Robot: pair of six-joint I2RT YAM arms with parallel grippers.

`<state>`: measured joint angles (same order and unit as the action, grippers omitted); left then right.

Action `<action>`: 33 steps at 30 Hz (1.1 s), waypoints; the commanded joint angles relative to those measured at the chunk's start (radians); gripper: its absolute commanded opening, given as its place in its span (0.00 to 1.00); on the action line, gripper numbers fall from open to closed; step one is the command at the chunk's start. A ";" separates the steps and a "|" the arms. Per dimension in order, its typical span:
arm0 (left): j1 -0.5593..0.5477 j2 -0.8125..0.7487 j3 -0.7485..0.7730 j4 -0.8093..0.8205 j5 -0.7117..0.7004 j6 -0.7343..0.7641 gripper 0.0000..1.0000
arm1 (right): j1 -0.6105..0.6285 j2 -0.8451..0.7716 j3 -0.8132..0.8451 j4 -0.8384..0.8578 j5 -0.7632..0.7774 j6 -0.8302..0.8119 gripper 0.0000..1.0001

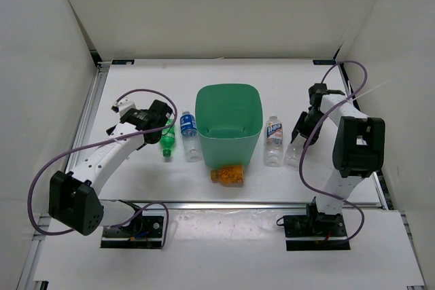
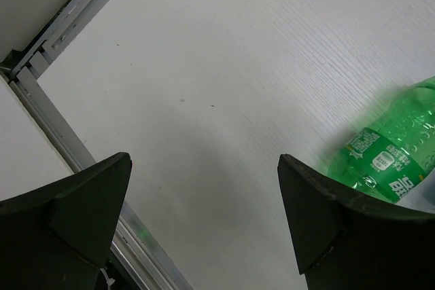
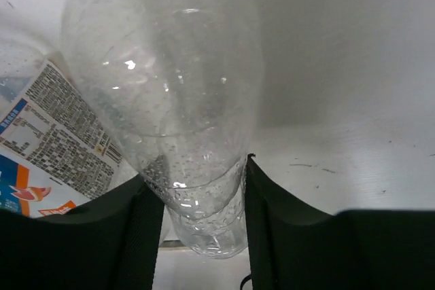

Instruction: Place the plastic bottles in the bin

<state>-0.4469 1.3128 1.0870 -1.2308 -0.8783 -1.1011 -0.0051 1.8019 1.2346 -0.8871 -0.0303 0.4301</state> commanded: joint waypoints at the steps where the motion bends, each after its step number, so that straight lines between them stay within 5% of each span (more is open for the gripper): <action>1: -0.001 -0.012 -0.002 -0.016 -0.016 -0.022 1.00 | -0.035 -0.005 -0.023 0.016 0.058 0.002 0.42; 3: -0.001 -0.012 -0.002 -0.016 -0.007 -0.031 1.00 | -0.045 -0.041 -0.002 -0.009 0.081 0.022 0.28; 7: -0.001 -0.021 -0.013 -0.016 0.012 -0.031 1.00 | -0.058 -0.108 0.178 -0.104 0.044 0.090 0.18; 11: -0.001 -0.010 -0.003 -0.007 0.022 -0.013 1.00 | -0.058 -0.189 0.440 -0.150 -0.167 0.192 0.18; 15: -0.010 0.014 0.017 0.002 0.022 -0.002 1.00 | -0.012 -0.265 0.543 -0.023 -0.419 0.263 0.18; 18: -0.010 0.023 0.028 0.011 0.022 0.009 1.00 | 0.072 -0.302 0.572 0.120 -0.554 0.299 0.18; 24: -0.010 0.042 0.048 0.021 0.022 0.018 1.00 | 0.405 -0.259 0.689 0.079 -0.441 0.145 0.19; 29: -0.010 0.060 0.048 0.030 0.022 0.009 1.00 | 0.545 -0.203 0.689 -0.032 -0.281 0.085 0.34; 31: -0.010 0.069 0.048 0.040 0.022 0.000 1.00 | 0.557 -0.191 0.689 -0.058 -0.246 0.085 0.50; 32: -0.010 0.069 0.059 0.040 0.022 0.000 1.00 | 0.557 -0.191 0.689 -0.073 -0.232 0.076 0.70; 33: -0.010 0.078 0.059 0.040 0.022 0.000 1.00 | 0.557 -0.191 0.689 -0.087 -0.218 0.076 0.78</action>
<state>-0.4522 1.3811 1.1091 -1.2102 -0.8490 -1.0931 0.5594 1.6356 1.9068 -0.9184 -0.3382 0.5529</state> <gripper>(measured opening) 0.998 0.733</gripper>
